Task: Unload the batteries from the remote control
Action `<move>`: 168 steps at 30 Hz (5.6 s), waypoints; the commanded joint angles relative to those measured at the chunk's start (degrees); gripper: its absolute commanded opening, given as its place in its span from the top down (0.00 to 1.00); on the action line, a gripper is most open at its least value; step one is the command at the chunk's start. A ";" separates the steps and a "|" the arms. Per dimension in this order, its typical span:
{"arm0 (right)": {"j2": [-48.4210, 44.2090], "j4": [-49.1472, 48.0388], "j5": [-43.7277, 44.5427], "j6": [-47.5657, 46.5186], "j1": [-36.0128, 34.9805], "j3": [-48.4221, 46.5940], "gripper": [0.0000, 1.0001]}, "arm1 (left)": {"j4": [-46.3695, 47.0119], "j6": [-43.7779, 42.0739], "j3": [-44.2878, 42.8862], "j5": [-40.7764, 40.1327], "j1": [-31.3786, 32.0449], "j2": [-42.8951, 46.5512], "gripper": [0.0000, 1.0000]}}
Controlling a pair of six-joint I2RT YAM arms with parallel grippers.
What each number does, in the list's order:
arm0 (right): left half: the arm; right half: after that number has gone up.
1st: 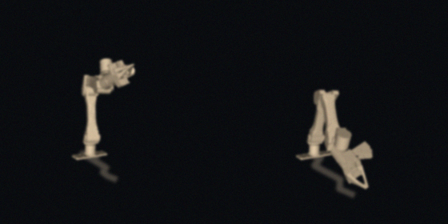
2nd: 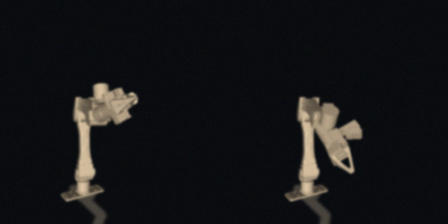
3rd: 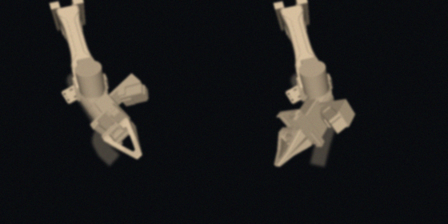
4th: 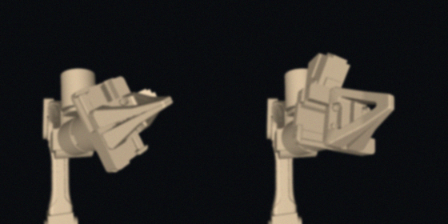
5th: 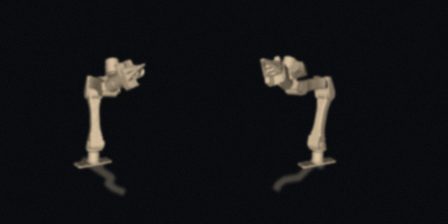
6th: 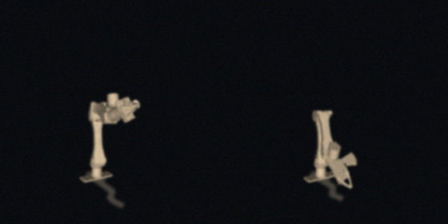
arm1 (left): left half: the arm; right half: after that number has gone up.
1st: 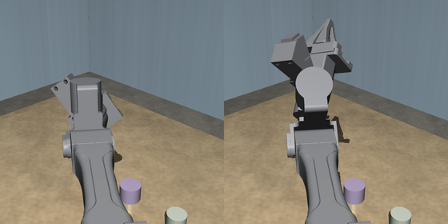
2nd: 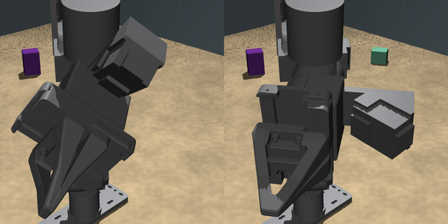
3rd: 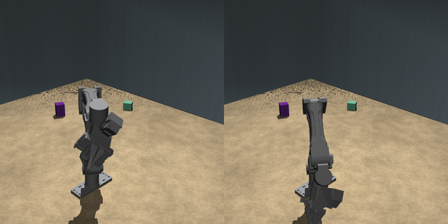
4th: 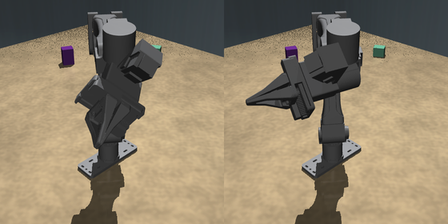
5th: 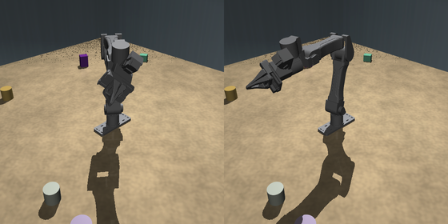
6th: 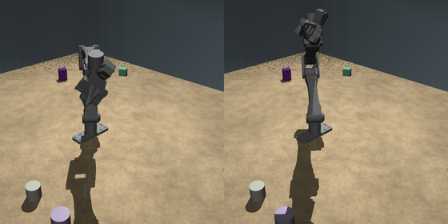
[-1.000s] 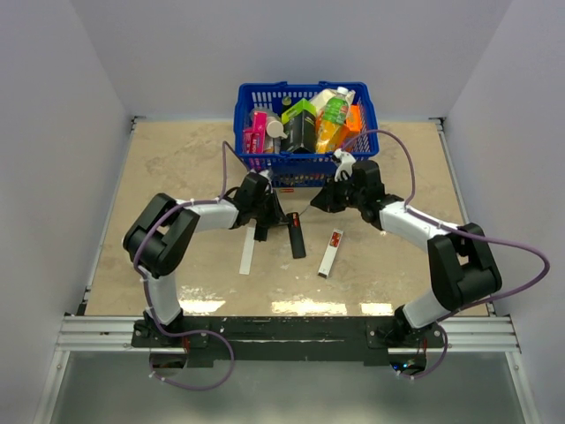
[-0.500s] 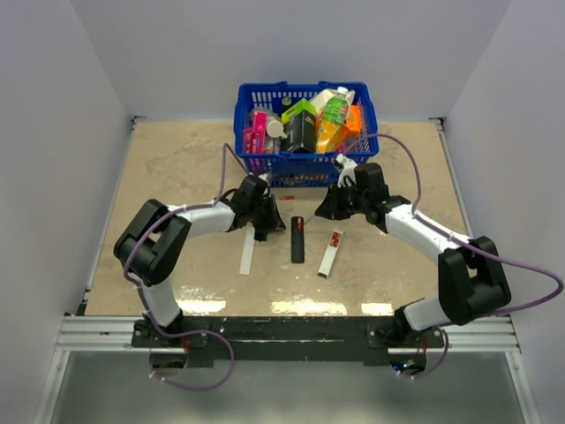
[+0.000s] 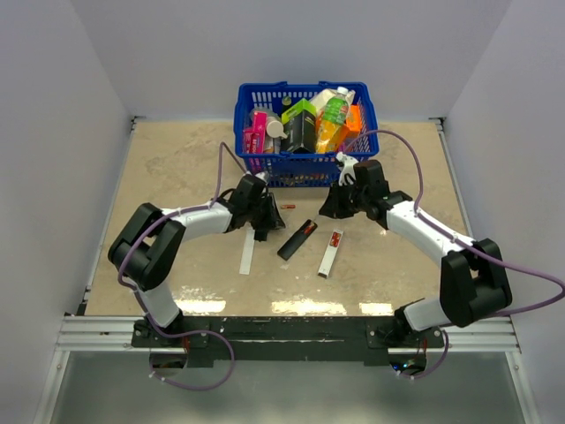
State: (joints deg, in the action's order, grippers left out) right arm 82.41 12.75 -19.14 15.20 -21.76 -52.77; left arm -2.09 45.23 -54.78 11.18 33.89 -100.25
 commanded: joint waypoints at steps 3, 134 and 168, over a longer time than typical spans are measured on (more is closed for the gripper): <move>0.29 1.05 3.93 -1.49 -0.39 -2.42 1.00 | -0.02 -1.02 1.08 -2.48 0.21 2.25 0.69; 3.28 -10.29 -16.10 5.63 10.24 10.06 1.00 | 2.44 -0.06 2.84 -1.86 7.51 -4.17 0.73; 2.40 -12.48 -27.26 9.93 10.33 10.06 1.00 | 2.79 0.38 2.75 -2.30 7.59 -4.34 0.73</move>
State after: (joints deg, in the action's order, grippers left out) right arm 84.01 4.27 -38.85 22.52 -11.14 -43.46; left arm 2.24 46.96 -51.68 13.13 41.39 -102.43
